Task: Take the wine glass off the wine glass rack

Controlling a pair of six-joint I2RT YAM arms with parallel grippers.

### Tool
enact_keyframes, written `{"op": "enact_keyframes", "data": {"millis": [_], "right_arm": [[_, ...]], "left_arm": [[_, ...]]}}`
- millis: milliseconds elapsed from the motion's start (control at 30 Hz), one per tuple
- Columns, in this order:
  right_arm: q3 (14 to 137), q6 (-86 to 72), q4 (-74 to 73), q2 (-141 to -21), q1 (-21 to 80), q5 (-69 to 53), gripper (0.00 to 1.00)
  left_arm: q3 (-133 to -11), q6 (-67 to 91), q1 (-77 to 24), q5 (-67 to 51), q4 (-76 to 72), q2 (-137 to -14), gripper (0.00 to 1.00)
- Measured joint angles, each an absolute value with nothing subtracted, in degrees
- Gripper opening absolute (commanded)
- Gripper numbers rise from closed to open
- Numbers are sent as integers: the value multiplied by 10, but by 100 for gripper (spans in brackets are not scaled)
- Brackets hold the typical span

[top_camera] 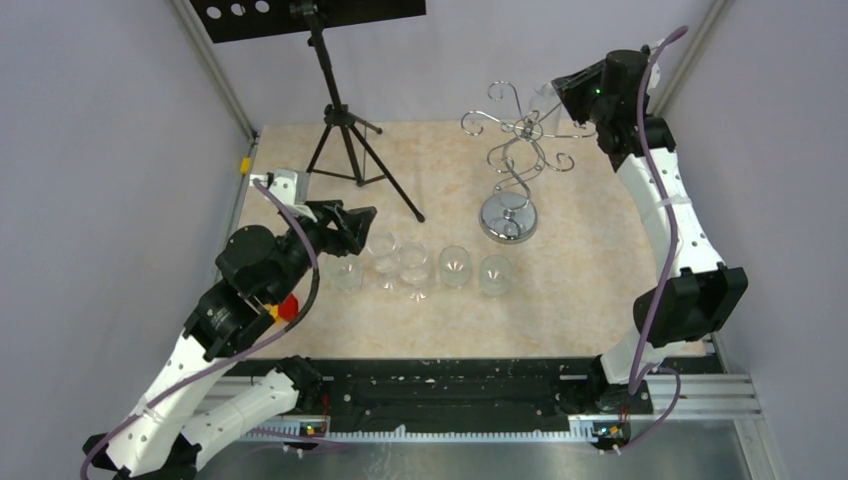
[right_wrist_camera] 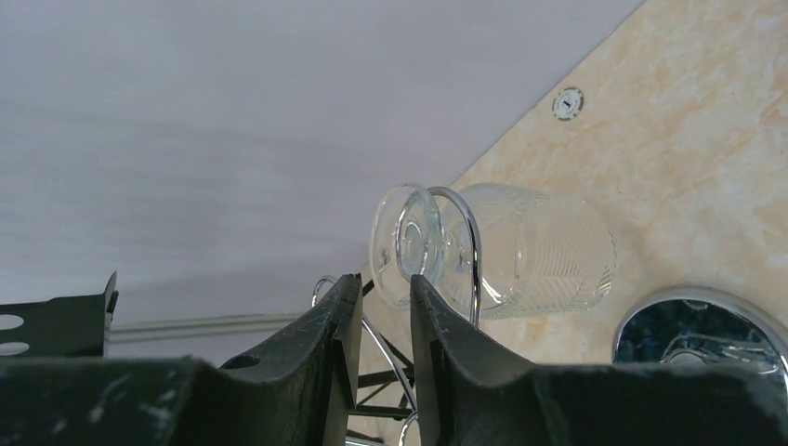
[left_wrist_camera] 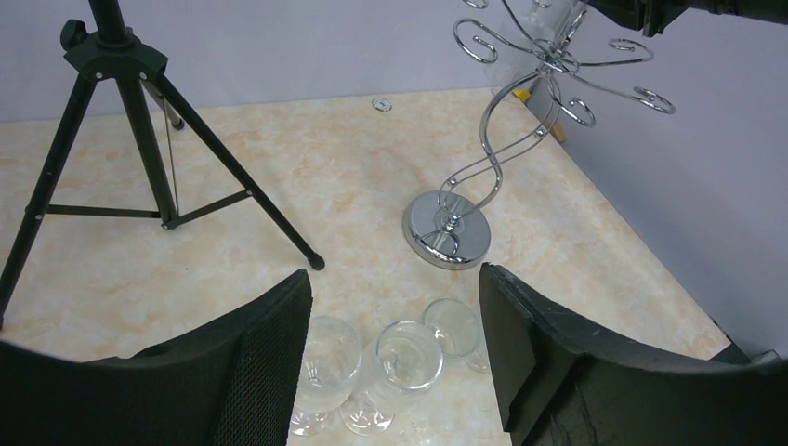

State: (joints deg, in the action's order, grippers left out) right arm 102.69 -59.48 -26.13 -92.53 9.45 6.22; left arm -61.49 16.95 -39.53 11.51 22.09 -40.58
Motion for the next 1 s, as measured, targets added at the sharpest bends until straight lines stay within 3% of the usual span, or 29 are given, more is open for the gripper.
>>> {"op": "enact_keyframes", "data": {"millis": [733, 1000], "right_arm": [[1016, -642, -262, -943, 93, 92, 32], [1011, -646, -227, -961, 93, 85, 24]], "left_arm": [[-615, 163, -395, 126, 218, -397, 71], [-615, 161, -395, 130, 218, -396, 71]]}}
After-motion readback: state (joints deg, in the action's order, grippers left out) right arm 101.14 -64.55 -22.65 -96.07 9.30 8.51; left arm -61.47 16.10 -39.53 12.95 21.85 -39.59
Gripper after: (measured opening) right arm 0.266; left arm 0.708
